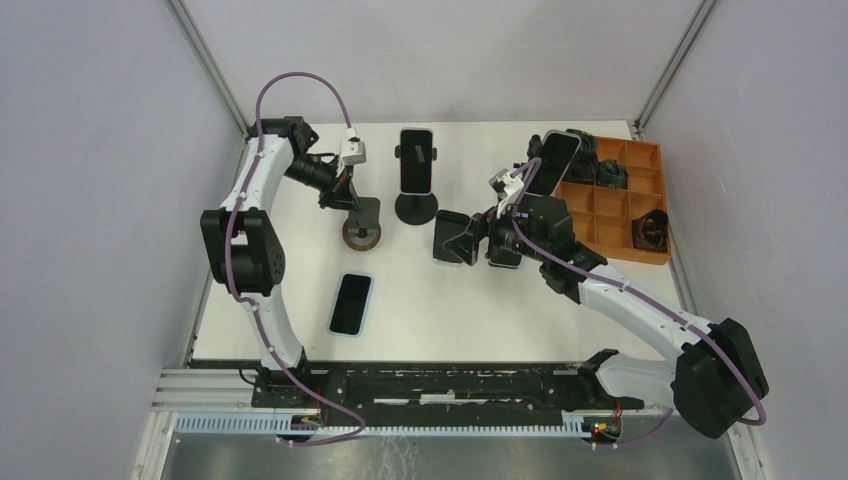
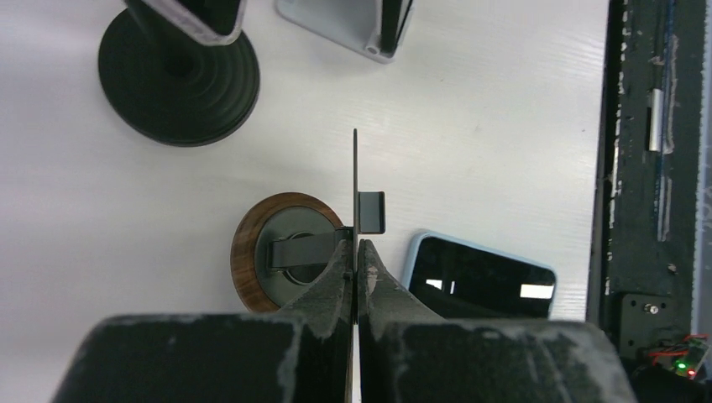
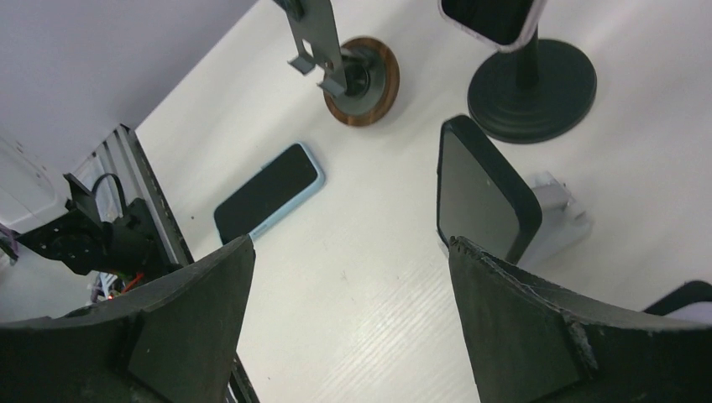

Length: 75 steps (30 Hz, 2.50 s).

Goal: Remove the phone from the phone stand

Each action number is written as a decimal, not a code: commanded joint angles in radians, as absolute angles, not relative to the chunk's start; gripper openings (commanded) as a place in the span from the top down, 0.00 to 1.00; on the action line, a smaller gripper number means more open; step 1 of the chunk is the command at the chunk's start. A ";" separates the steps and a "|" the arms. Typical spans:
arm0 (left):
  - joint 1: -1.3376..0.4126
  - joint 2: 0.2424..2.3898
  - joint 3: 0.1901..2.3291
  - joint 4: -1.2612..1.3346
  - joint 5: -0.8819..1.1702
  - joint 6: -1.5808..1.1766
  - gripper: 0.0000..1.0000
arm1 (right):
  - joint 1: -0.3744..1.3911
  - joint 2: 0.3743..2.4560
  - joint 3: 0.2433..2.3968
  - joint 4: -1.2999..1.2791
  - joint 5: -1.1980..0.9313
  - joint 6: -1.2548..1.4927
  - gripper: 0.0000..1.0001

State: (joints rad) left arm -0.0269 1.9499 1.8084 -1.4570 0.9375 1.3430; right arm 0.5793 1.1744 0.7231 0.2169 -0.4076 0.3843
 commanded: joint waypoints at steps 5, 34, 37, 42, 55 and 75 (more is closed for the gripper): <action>0.039 2.058 1.912 -1.466 0.924 1.485 0.96 | 0.571 1.190 0.700 0.182 -0.313 0.336 0.05; 0.043 1.856 1.915 -1.453 0.892 1.293 0.00 | 0.689 1.428 0.742 0.245 0.069 0.327 0.02; 0.043 1.773 1.854 -1.465 0.914 1.226 0.00 | 0.692 1.469 0.753 0.284 0.059 0.331 0.02; 0.041 1.651 1.744 -1.465 0.946 1.139 0.00 | 0.693 1.531 0.769 0.345 0.049 0.330 0.02; 0.041 1.431 1.540 -1.465 0.902 1.017 0.00 | 0.705 1.600 0.763 0.489 -0.040 0.357 0.28; 0.040 1.262 1.318 -1.465 0.938 1.197 0.00 | 0.729 1.546 0.730 0.562 -0.230 0.380 1.00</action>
